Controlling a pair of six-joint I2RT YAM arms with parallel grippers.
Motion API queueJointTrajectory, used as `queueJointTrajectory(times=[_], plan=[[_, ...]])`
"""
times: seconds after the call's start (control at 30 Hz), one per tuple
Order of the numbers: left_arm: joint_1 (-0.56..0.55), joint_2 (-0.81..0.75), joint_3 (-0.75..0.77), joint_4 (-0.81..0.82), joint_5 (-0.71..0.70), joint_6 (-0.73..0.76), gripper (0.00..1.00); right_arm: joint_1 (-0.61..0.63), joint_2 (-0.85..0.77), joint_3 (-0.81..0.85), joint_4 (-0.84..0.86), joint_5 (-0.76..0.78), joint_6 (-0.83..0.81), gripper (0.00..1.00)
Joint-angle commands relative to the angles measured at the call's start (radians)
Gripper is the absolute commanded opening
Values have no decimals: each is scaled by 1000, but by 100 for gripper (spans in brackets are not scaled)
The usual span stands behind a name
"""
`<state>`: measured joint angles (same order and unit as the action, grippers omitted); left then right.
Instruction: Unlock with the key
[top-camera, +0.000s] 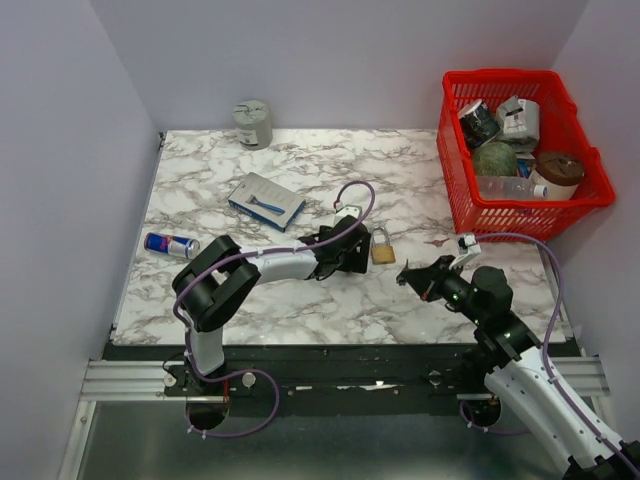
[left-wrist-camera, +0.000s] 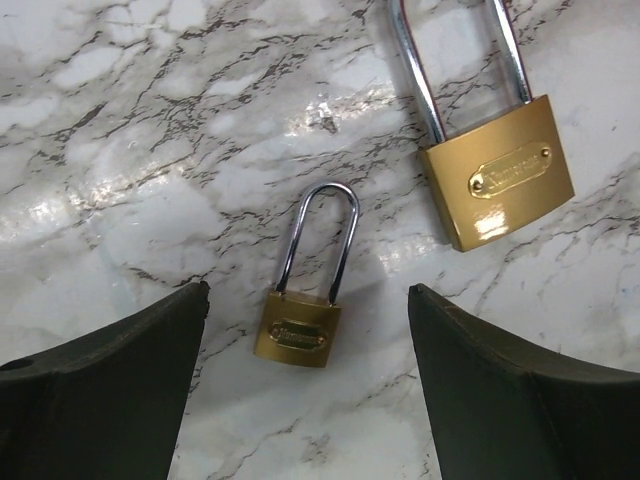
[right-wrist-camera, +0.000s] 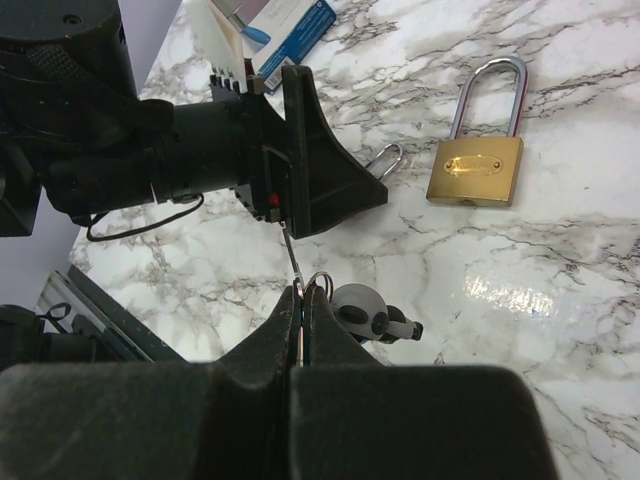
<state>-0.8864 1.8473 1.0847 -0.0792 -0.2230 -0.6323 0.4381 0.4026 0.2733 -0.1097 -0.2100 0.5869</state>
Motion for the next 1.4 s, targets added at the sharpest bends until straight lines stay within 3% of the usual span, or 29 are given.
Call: queueJointTrajectory(times=[0.0, 0.23, 0.53, 0.7, 0.8, 0.83, 1.03, 1.2, 1.37], plan=[[-14, 10, -8, -163, -59, 26, 87, -4, -13, -17, -13, 6, 7, 1], [-20, 41, 23, -209, -38, 128, 70, -4, -28, -28, -15, 6, 14, 1], [-32, 87, 63, -238, -13, 249, 66, -4, -24, -29, -12, 1, 17, 1], [-39, 113, 89, -248, 8, 267, 58, -4, -22, -31, -13, 1, 17, 1], [-43, 122, 84, -245, 24, 269, 50, -4, -16, -31, -13, 3, 17, 1], [-43, 125, 83, -245, 31, 266, 40, -4, -15, -31, -13, 1, 17, 1], [-45, 122, 46, -229, 51, 192, 0, -4, 10, -31, -18, -15, -18, 1], [-39, 15, -63, -92, 89, 18, 0, 5, 114, -62, 80, -114, 1, 1], [-23, -88, -193, 74, 138, -154, 0, 76, 299, -86, 226, -95, 34, 1]])
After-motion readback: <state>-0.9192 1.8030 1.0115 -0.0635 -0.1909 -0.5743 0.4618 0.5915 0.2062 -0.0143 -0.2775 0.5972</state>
